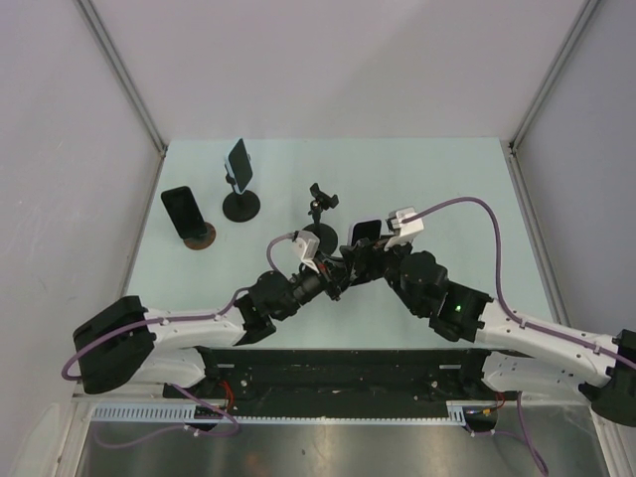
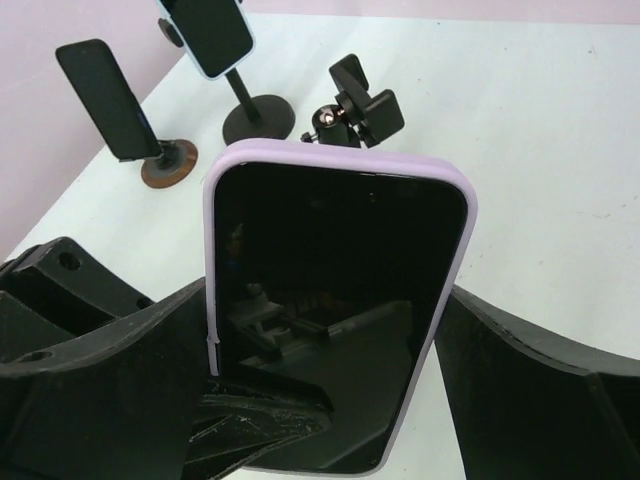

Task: Remove the phone from the phone stand

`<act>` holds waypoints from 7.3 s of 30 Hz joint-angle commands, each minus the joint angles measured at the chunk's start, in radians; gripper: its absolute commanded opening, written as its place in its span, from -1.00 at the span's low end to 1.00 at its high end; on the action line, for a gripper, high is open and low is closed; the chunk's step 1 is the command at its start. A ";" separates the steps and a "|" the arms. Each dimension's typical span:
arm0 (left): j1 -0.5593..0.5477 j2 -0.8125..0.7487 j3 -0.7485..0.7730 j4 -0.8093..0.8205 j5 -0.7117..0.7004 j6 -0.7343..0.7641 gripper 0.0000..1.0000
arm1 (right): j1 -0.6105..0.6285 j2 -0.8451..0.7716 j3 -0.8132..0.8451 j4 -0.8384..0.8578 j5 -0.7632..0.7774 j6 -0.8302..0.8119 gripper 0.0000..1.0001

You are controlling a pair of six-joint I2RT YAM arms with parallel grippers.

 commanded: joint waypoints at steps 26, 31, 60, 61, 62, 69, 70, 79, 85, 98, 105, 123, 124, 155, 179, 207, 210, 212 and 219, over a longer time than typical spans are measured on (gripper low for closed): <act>0.167 -0.255 0.106 -0.533 0.119 0.029 0.91 | -0.409 0.140 0.301 -0.350 -0.219 -0.045 -1.00; 0.311 -0.337 0.210 -0.835 0.210 0.067 1.00 | -0.615 0.292 0.390 -0.408 -0.339 -0.169 -1.00; 0.600 -0.538 0.287 -1.252 -0.006 0.455 1.00 | -1.279 1.078 0.872 -0.511 -0.696 -0.767 -1.00; 0.600 -0.538 0.285 -1.252 -0.011 0.457 1.00 | -1.282 1.120 0.904 -0.561 -0.699 -0.811 -1.00; 0.600 -0.539 0.285 -1.253 -0.017 0.458 1.00 | -1.287 1.144 0.930 -0.586 -0.707 -0.824 -1.00; 0.609 -0.559 0.279 -1.252 -0.046 0.461 1.00 | -1.336 1.213 0.993 -0.600 -0.766 -0.809 -0.85; 0.609 -0.561 0.279 -1.250 -0.049 0.461 1.00 | -1.344 1.225 0.995 -0.597 -0.752 -0.795 -0.85; 0.612 -0.558 0.276 -1.250 -0.055 0.461 1.00 | -1.385 1.265 1.015 -0.589 -0.778 -0.773 -0.46; 0.628 -0.564 0.278 -1.250 -0.049 0.461 1.00 | -1.385 1.294 1.016 -0.577 -0.762 -0.761 -0.08; 0.649 -0.568 0.271 -1.245 -0.046 0.461 1.00 | -1.377 1.303 1.007 -0.559 -0.767 -0.753 0.91; 0.654 -0.565 0.271 -1.247 -0.037 0.461 1.00 | -1.368 1.302 1.004 -0.560 -0.787 -0.750 0.95; 0.669 -0.588 0.273 -1.241 -0.003 0.455 1.00 | -1.041 0.871 0.992 -0.615 -1.081 -0.801 0.99; 0.671 -0.590 0.273 -1.241 -0.002 0.454 1.00 | -1.007 0.859 0.989 -0.625 -1.095 -0.819 0.98; 0.680 -0.596 0.265 -1.232 0.044 0.452 1.00 | -0.509 0.928 1.035 -0.787 -1.192 -0.907 0.77; 0.681 -0.594 0.262 -1.227 0.064 0.446 1.00 | -0.436 0.814 0.855 -0.631 -1.105 -0.781 -0.21; 0.691 -0.616 0.261 -1.224 0.032 0.440 1.00 | -0.339 1.013 0.896 0.029 -0.085 -0.302 -1.00; 0.694 -0.616 0.259 -1.222 0.023 0.441 1.00 | -0.350 1.105 1.007 -0.011 -0.043 -0.253 -1.00; 0.700 -0.614 0.258 -1.222 0.020 0.441 0.99 | -0.362 1.168 1.073 -0.069 -0.028 -0.227 -1.00; 0.710 -0.616 0.258 -1.224 0.027 0.440 1.00 | -0.393 1.314 1.340 -0.278 -0.015 -0.144 -1.00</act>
